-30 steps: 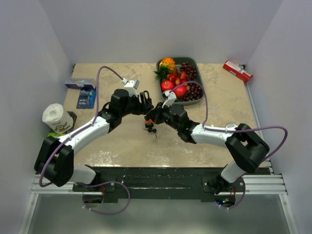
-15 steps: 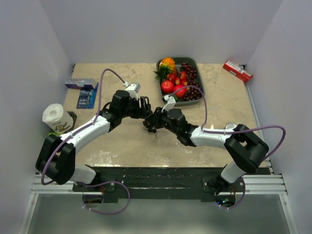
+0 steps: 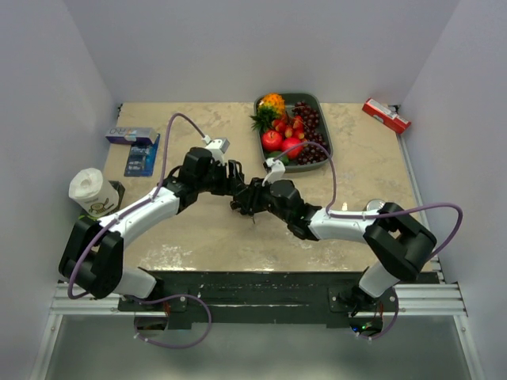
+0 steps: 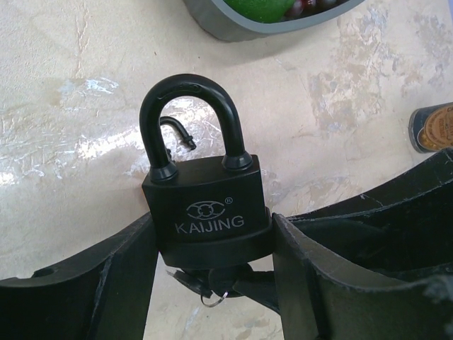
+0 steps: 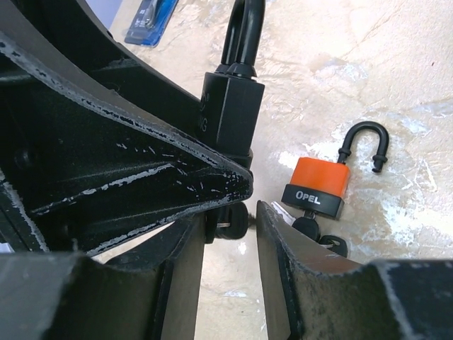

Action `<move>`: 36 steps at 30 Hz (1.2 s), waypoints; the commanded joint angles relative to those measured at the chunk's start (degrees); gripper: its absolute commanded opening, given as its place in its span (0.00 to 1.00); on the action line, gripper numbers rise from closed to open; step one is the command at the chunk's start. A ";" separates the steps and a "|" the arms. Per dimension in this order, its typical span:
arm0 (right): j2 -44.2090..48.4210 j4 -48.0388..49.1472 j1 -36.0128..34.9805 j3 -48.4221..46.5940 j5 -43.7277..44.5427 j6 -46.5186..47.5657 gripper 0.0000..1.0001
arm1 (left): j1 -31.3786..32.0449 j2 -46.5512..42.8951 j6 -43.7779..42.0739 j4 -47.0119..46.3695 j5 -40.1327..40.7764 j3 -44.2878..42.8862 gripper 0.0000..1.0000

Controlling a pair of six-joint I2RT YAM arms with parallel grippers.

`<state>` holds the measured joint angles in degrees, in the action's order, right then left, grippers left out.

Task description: Unlock with the key

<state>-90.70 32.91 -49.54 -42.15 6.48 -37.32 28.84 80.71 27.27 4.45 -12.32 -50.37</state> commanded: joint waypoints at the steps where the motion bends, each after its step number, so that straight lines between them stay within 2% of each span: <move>1: 0.17 5.32 -0.29 -0.83 2.31 -0.47 0.39 | 0.16 -0.46 -1.78 -0.49 -2.98 -2.37 0.00; 17: -1.59 6.73 -2.93 -0.92 0.20 -0.82 0.43 | 0.08 -0.46 -1.78 -0.58 -2.98 -2.37 0.00; 30: -2.99 8.58 -3.19 -0.83 -0.77 -2.67 0.35 | 0.08 -0.55 -1.78 -0.58 -2.89 -2.37 0.00; 33: -3.26 8.75 -3.28 -0.83 -1.12 -2.93 0.30 | 0.08 -0.55 -1.69 -0.58 -2.89 -2.37 0.00; 36: -3.52 9.11 -3.46 -0.56 -0.86 -3.11 0.22 | 0.08 -0.64 -1.69 -0.58 -2.89 -2.28 0.00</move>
<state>-93.91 36.80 -52.64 -42.06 4.82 -39.11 28.58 80.79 26.30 7.40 -12.69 -50.37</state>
